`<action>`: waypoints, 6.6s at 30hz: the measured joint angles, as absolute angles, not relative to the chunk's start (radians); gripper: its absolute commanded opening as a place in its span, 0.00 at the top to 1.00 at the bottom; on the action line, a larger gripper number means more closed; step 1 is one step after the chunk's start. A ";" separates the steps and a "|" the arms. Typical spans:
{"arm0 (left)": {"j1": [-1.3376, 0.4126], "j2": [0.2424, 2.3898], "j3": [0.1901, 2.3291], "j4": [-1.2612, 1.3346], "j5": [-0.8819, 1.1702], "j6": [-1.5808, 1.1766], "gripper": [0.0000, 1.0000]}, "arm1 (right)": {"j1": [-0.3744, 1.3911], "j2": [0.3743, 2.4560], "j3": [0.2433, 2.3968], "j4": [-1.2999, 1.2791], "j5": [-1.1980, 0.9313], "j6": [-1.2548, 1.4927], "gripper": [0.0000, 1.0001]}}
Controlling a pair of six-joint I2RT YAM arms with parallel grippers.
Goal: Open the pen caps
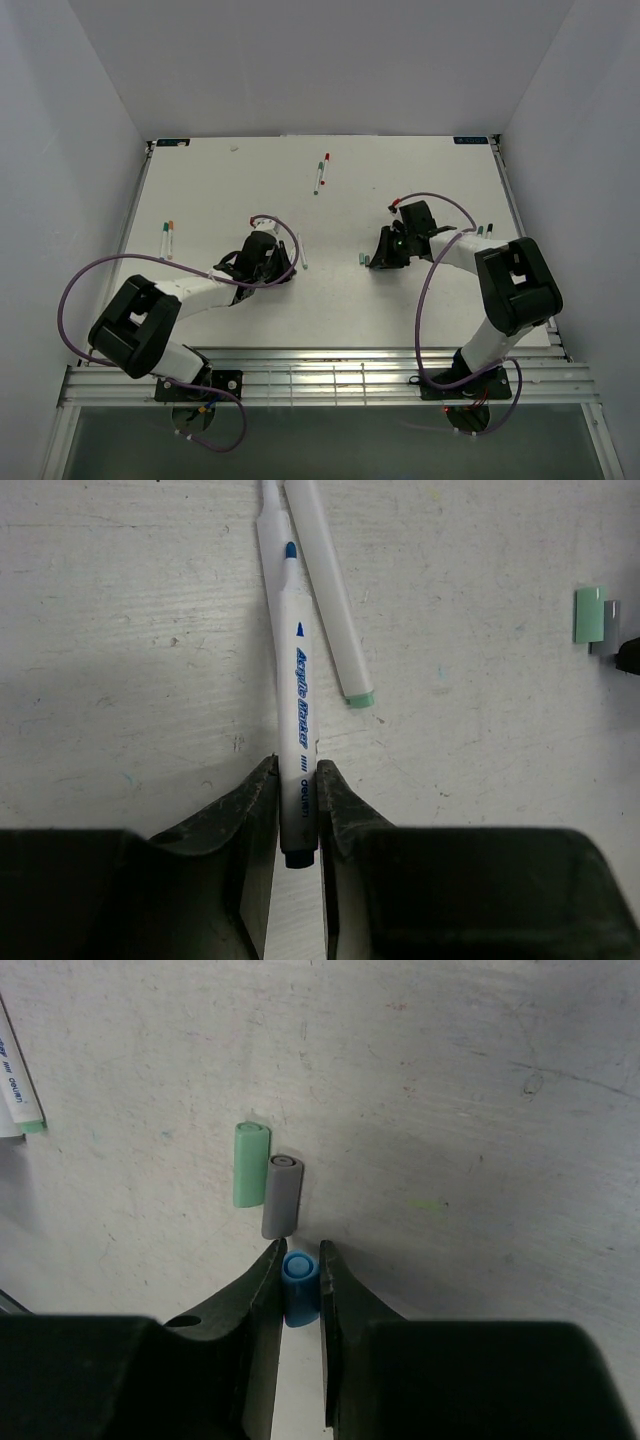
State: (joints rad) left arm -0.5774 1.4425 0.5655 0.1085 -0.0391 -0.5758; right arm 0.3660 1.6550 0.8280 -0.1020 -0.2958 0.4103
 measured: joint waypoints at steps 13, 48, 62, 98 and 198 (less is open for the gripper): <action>-0.564 1.452 0.547 0.122 -0.034 -0.592 0.49 | 0.359 1.690 0.856 -0.084 -0.318 0.410 0.73; -0.558 1.576 1.012 -0.077 -0.094 -0.485 0.26 | 0.359 1.625 1.071 -0.194 -0.236 0.373 0.55; -0.534 2.069 1.467 -0.202 -0.221 -0.192 0.27 | 0.359 1.497 1.005 -0.218 -0.231 0.357 0.54; -0.498 2.435 1.929 -0.243 -0.185 -0.088 0.42 | 0.321 1.495 0.951 -0.200 -0.265 0.350 0.54; -0.615 1.059 0.482 0.194 0.396 -0.714 0.89 | 0.548 1.558 0.764 0.578 -0.611 1.016 0.92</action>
State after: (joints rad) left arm -0.6147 1.0592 0.4820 0.1936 0.3962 -0.7139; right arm 0.5476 1.5578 0.7643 0.5781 -0.6106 1.0161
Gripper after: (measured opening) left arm 0.237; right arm 0.217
